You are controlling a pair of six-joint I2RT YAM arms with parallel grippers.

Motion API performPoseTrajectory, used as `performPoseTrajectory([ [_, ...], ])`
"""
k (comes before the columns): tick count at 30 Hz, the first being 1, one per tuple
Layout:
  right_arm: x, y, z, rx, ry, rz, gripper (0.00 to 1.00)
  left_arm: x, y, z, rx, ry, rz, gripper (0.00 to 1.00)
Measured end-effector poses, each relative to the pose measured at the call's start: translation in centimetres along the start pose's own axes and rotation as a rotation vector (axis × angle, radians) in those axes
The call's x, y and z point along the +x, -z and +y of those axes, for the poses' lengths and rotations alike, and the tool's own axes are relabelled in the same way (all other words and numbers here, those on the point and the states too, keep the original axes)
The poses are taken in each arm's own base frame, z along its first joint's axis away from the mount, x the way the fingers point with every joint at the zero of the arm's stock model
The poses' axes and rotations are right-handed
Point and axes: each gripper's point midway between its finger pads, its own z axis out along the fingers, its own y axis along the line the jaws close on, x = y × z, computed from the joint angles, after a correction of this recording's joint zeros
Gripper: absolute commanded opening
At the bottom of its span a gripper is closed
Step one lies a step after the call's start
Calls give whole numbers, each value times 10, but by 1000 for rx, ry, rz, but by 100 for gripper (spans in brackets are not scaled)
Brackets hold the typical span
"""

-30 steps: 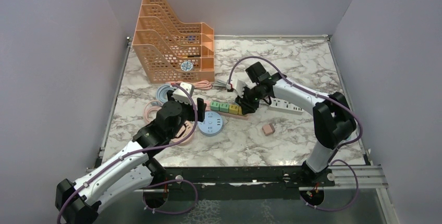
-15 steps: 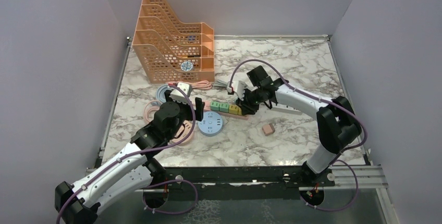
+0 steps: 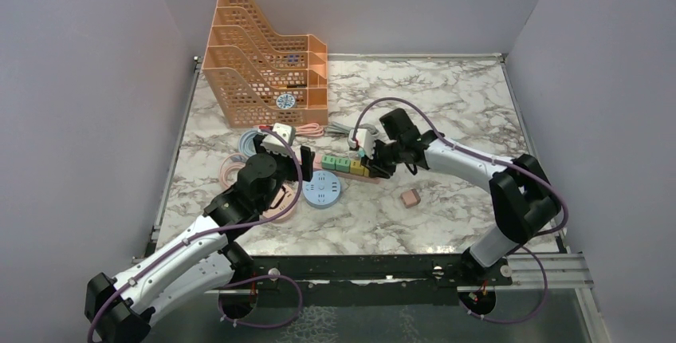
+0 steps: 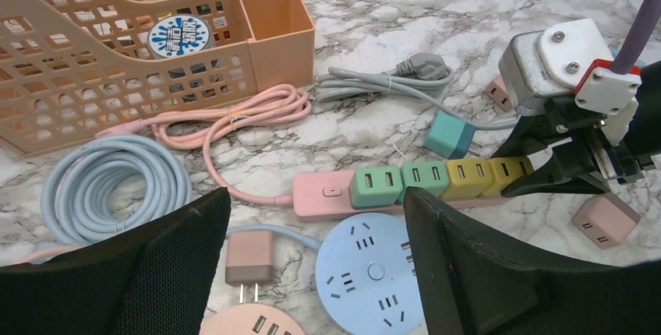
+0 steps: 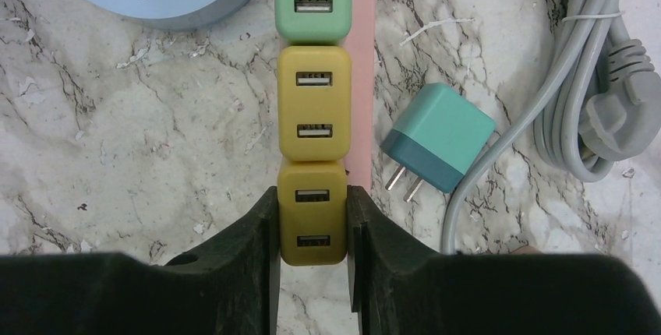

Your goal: Insert the plug

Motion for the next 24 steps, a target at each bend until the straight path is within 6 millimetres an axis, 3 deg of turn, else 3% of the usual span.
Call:
performPoseTrajectory([
  [4,-2,0,1,-20,-9,1,1,0,0,2,-8,-6,-1,85],
  [8,-9,4,-2,-28,-17,1,17,0,0,3,-13,-12,-1,87],
  [14,-11,14,-4,3,-52,12,58,-3,2,3,-12,-27,2,87],
  [17,-17,31,-10,50,-84,-9,74,-7,3,0,7,-44,1,88],
  [24,-47,77,-22,181,-131,-120,77,-8,5,-7,54,-66,21,90],
])
